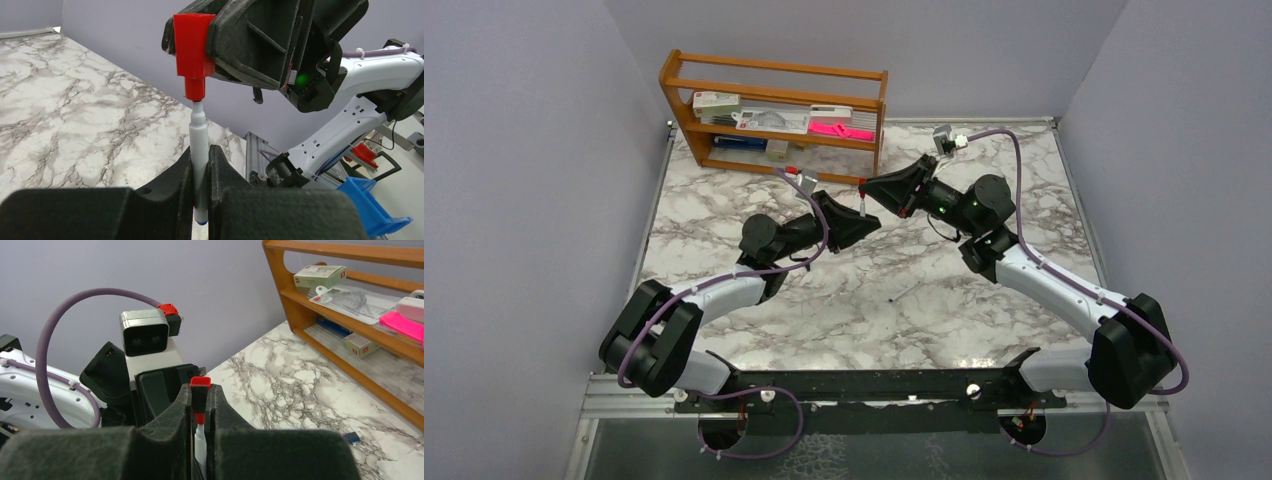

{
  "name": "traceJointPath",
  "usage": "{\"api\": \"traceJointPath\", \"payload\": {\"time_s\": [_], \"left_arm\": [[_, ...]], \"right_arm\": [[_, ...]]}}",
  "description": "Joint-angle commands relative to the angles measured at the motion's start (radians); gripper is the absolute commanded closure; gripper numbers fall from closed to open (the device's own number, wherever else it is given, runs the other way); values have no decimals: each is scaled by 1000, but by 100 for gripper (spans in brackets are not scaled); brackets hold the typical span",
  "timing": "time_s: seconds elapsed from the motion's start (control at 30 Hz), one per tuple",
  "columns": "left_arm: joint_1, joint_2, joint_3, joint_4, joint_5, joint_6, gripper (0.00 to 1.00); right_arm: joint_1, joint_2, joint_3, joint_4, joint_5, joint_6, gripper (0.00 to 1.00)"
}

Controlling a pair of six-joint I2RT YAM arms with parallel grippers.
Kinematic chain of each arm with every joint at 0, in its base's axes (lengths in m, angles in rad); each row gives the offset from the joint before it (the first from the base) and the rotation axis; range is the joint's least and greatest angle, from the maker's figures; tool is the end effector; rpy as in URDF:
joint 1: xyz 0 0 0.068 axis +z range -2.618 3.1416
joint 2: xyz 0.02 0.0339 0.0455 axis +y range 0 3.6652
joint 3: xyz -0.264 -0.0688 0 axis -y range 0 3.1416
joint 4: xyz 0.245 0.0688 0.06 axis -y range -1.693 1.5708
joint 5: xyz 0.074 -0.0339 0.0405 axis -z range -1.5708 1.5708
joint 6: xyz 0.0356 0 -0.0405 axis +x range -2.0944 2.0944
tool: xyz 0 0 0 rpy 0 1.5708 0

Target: Insert the pens into the pen caps

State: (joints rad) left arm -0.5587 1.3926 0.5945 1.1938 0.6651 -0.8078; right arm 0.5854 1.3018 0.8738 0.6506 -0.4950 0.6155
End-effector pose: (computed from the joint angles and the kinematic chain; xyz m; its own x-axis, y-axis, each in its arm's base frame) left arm 0.2269 -0.1678 0.2791 -0.4246 -0.4053 -0.8096 0.8582 0.1048 -0.5025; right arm 0.2410 0.1801 0.3442 -0.3534 0.3753 -0.8569 -0.8185 0.3194 0.4775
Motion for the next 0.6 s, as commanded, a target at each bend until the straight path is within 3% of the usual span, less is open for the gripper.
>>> {"api": "traceJointPath", "payload": {"time_s": [0.0,0.57], "left_arm": [[-7,-4,26,19,-18,16,100],[-21,18,25,21,-26,24,100]], "right_arm": [[-1,-1,-5,15,-5,-17,99],[-2,-19,27,17,10,-12,99]]}}
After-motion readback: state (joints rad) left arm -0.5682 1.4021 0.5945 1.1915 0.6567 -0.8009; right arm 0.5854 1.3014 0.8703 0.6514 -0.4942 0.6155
